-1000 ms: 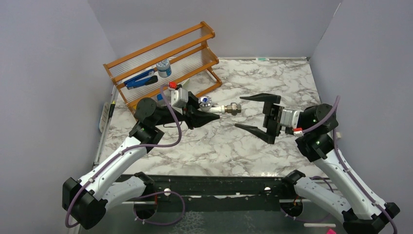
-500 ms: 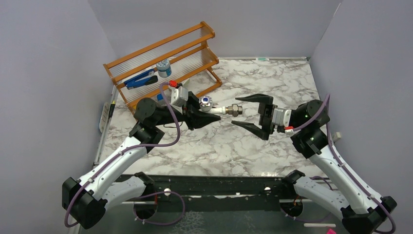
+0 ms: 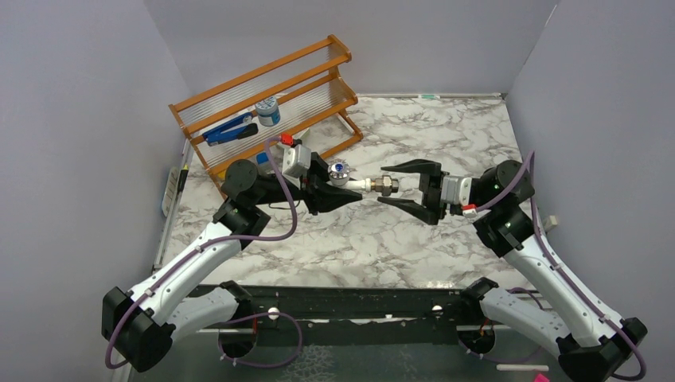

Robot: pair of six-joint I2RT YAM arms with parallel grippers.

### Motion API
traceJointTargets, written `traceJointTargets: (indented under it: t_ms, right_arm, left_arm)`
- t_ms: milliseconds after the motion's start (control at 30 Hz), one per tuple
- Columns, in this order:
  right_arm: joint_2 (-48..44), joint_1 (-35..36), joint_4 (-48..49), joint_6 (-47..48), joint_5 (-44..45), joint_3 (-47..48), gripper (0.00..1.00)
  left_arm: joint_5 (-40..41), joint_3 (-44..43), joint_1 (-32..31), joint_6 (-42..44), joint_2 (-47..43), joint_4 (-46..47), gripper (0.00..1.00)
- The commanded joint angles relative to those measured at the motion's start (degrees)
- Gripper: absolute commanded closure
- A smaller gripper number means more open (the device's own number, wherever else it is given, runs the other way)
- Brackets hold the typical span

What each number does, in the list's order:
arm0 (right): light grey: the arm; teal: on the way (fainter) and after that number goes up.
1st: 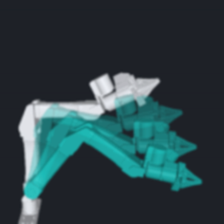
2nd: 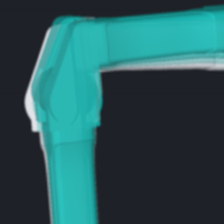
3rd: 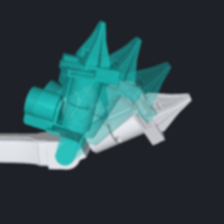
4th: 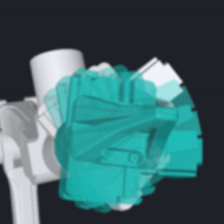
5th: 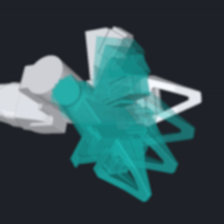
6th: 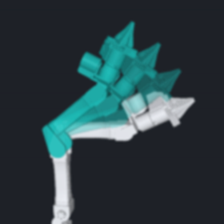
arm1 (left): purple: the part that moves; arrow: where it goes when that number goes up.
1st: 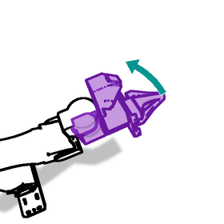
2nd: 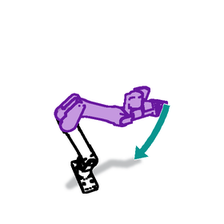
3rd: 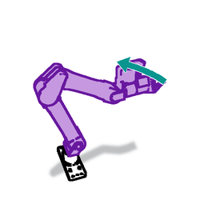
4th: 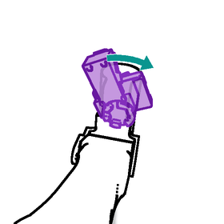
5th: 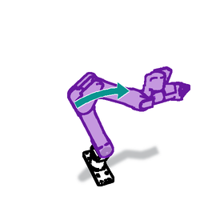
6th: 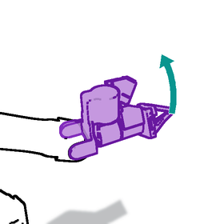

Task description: Install the water faucets

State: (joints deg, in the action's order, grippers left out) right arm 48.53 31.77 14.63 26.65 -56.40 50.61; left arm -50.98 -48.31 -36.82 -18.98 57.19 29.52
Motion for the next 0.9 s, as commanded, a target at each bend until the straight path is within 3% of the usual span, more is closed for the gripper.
traceJointTargets:
  t_ms: [0,367,667,867]
  right_arm:
    - [0.16,0.16,-2.52,0.57,-2.65,1.81,0.42]
    - [-0.27,0.15,-2.80,-1.08,-2.34,1.77,0.67]
    - [1.29,0.14,-4.94,-12.88,0.35,3.63,0.97]
    - [1.22,0.14,-4.69,-21.75,1.78,3.24,0.99]
  left_arm:
    - [-1.21,-3.08,-0.42,1.29,-0.41,4.53,1.00]
    - [-1.32,-2.71,-0.62,1.62,-0.27,4.58,1.00]
    - [-3.00,-2.04,-0.71,9.03,-0.94,4.61,1.00]
    - [-4.12,-1.52,-0.71,16.31,-2.21,4.52,1.00]
